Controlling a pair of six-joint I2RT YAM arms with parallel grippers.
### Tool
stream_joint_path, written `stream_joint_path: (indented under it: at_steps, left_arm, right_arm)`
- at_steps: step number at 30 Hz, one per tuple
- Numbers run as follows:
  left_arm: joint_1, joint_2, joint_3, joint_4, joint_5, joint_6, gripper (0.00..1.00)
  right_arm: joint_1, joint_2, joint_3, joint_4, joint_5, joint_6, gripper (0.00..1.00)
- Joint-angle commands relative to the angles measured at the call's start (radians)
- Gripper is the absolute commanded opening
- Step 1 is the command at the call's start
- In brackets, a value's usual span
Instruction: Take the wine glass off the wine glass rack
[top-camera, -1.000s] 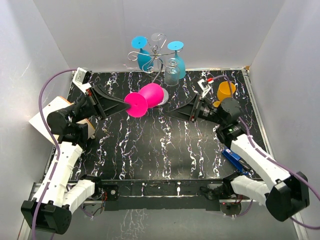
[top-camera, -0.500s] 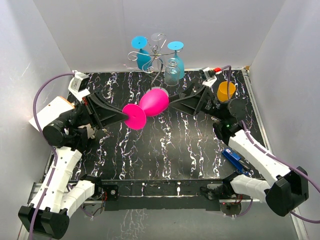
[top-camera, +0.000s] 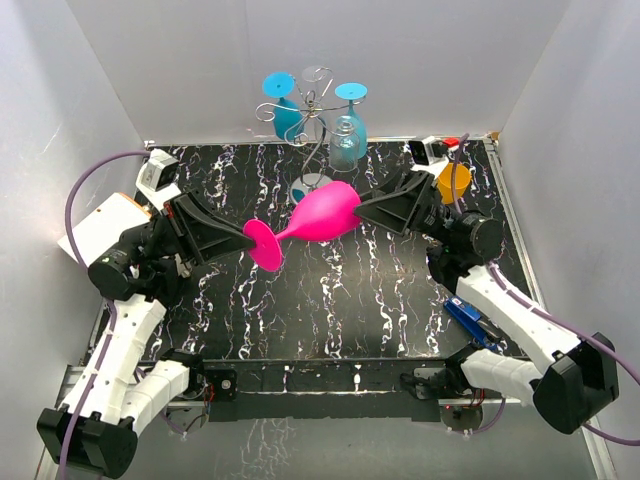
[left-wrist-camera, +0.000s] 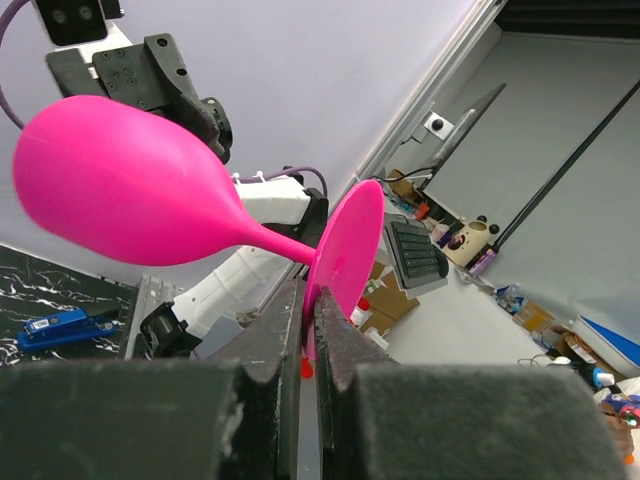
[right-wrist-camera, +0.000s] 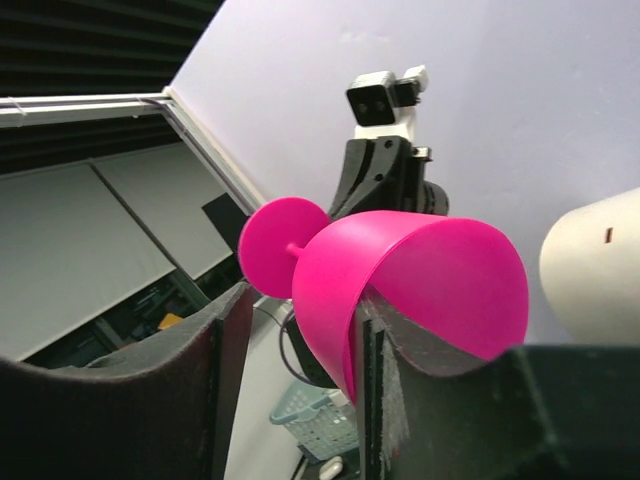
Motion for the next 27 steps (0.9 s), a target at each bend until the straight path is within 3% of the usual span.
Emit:
stream_joint_path:
  at_steps: [1,8,9,11,12,13,14,16,17,19,22,24,27]
  left_arm:
    - [0.001,0.041,-0.022,0.039,0.001,0.018,0.00]
    - [0.001,0.084,-0.016,0.052,-0.012,0.006,0.00]
    - [0.001,0.087,-0.019,0.044,-0.013,0.010,0.03]
    - [0.002,0.089,-0.024,0.000,-0.011,0.040,0.25]
    - [0.001,0.087,-0.027,-0.061,-0.009,0.067,0.43]
    - [0.001,0.080,-0.031,-0.122,-0.008,0.108,0.52]
    - [0.001,0.072,-0.030,-0.200,-0.007,0.161,0.68]
    - [0.002,0.045,-0.025,-0.372,-0.002,0.297,0.92]
    - [0.001,0.035,-0.018,-0.464,0.000,0.397,0.98]
    - [0.002,0.017,0.029,-0.720,-0.011,0.592,0.99]
    - [0.002,0.004,0.110,-1.082,-0.076,0.854,0.99]
    - [0.002,0.000,0.159,-1.265,-0.143,0.993,0.99]
    - [0.001,0.002,0.223,-1.506,-0.299,1.154,0.99]
  right_arm:
    - [0.027,-0.061,-0.018,0.177,0.009,0.131,0.36]
    - [0.031,-0.087,-0.077,0.262,0.042,0.228,0.01]
    - [0.031,-0.096,-0.085,0.265,0.051,0.231,0.00]
    - [0.031,-0.123,-0.100,0.253,0.066,0.220,0.00]
    - [0.030,-0.141,-0.108,0.230,0.070,0.208,0.00]
    - [0.031,-0.159,-0.115,0.191,0.068,0.186,0.00]
    - [0.029,-0.185,-0.120,0.138,0.063,0.154,0.00]
    - [0.030,-0.241,-0.125,-0.088,0.039,0.049,0.00]
    - [0.030,-0.276,-0.118,-0.238,0.035,-0.034,0.00]
    - [0.030,-0.347,-0.087,-0.606,0.082,-0.236,0.00]
    - [0.029,-0.434,-0.011,-1.122,0.291,-0.525,0.00]
    - [0.029,-0.479,0.020,-1.353,0.487,-0.657,0.00]
    - [0.030,-0.513,0.068,-1.601,0.763,-0.730,0.00]
